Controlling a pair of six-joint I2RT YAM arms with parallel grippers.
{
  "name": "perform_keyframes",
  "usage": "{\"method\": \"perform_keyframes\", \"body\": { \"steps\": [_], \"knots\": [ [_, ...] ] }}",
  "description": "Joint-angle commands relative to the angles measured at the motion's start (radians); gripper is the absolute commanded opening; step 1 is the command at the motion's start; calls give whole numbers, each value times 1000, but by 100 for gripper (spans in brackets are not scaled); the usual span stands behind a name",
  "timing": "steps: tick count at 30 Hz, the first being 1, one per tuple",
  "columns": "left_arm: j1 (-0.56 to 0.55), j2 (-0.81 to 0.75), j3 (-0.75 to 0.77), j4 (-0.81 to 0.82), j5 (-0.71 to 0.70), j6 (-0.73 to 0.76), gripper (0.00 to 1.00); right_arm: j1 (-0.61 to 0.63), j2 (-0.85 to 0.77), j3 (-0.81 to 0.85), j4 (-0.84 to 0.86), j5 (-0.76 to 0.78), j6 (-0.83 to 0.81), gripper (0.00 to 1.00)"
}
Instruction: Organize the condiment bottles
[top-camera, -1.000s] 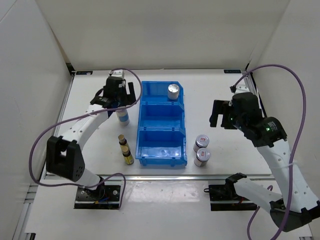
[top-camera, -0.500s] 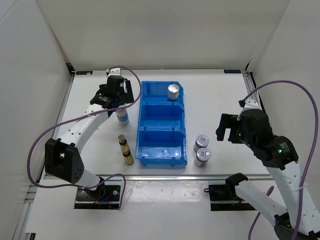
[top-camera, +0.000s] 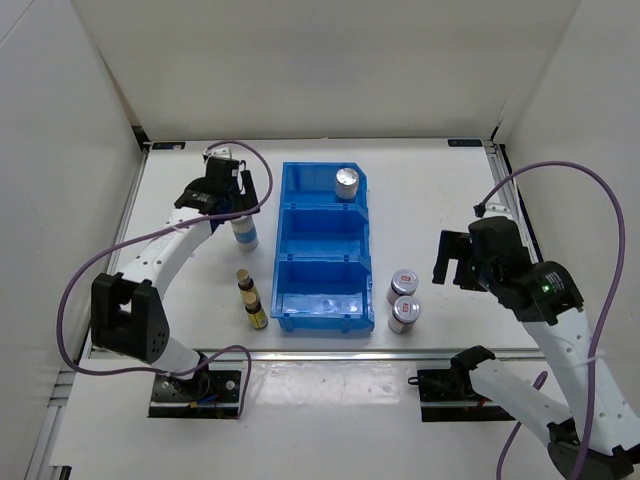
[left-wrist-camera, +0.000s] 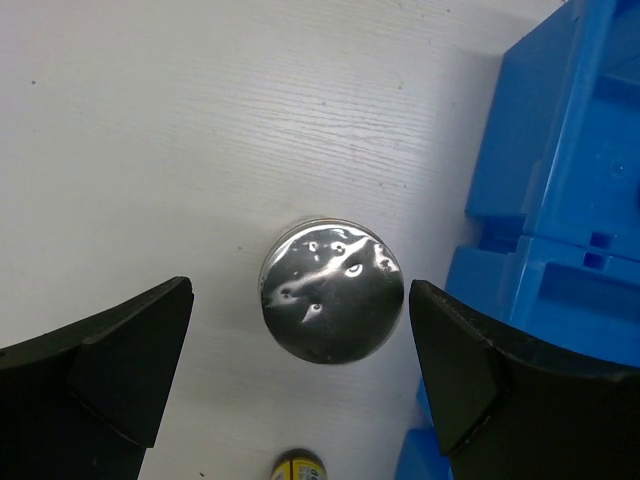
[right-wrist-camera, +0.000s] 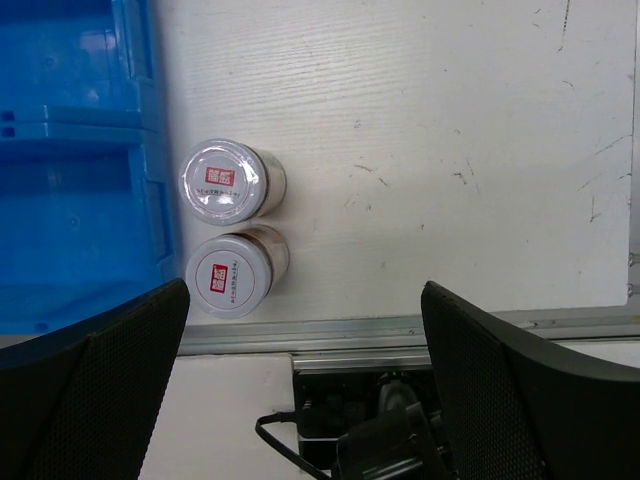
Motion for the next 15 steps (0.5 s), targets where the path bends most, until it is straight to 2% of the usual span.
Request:
{"method": "perform_keyframes", "body": {
  "steps": [1,6,9,12,14,15],
  "knots": [
    [1,8,-16,-5,69,-41,100,8,44,-3,2,31,24,100],
    [1,28,-39,20,79,-41,98,8,80,-3,2,31,24,100],
    [1,38,-39,20,88,-41,93,8,101,-3,2,22,24,100],
    [1,57,-27,20,88,-32,80,8,110,-3,2,21,24,100],
    [1,66,0,20,97,-21,66,8,110,-3,2,32,24,100],
    [1,66,17,20,97,-21,50,8,110,-3,2,32,24,100]
  ]
}}
